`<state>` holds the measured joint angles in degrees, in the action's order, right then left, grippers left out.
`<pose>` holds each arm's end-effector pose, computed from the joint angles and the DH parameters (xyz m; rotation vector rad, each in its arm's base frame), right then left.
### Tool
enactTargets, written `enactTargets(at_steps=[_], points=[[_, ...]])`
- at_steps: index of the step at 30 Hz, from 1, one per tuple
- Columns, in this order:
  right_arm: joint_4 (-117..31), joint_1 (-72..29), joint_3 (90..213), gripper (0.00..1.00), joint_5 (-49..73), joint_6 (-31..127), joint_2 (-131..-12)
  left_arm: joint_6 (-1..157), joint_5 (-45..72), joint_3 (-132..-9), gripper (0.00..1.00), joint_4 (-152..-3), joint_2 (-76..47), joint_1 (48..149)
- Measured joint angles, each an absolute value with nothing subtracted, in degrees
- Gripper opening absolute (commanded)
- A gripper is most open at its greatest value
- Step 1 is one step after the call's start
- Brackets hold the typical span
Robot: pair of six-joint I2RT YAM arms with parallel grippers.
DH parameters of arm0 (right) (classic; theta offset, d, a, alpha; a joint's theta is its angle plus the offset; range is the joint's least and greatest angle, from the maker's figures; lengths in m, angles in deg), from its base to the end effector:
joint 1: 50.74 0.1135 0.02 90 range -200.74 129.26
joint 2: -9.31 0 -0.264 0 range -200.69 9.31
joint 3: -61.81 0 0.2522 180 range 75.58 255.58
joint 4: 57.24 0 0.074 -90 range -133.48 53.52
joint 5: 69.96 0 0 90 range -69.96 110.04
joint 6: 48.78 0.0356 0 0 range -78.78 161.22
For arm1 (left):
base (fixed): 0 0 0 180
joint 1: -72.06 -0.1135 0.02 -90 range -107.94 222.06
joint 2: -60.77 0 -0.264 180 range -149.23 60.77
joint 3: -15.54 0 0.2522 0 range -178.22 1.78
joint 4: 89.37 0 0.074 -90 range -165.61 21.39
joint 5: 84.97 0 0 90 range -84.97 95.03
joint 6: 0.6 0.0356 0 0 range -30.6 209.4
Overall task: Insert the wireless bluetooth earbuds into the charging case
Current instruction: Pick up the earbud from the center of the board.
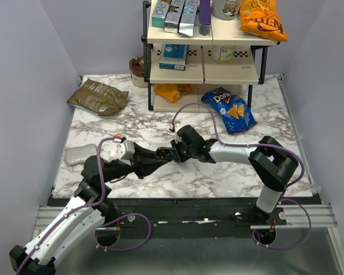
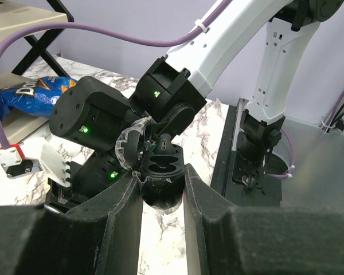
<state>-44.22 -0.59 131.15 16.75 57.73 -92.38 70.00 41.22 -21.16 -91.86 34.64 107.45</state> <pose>0.2314 0.2804 0.1591 -0.7371 2.3383 0.6117 0.0946 -0.0930 0.2992 0.7577 1.2941 -1.2055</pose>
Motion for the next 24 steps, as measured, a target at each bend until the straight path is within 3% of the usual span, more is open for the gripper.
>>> enactTargets(at_steps=[7, 19, 24], points=[[-44.48, -0.59, 131.04, 0.01, 17.95, 57.79, -92.32, 69.83, 41.02, -21.14, 0.0, -91.86, 34.64, 107.45], [-43.63, -0.59, 130.56, 0.01, 20.51, 58.08, -91.29, 69.65, 41.0, -21.12, 0.0, -91.97, 34.62, 107.45], [-39.65, -0.59, 127.43, 0.01, 21.63, 58.28, -82.57, 69.67, 40.91, -21.12, 0.0, -92.21, 34.62, 107.45]])
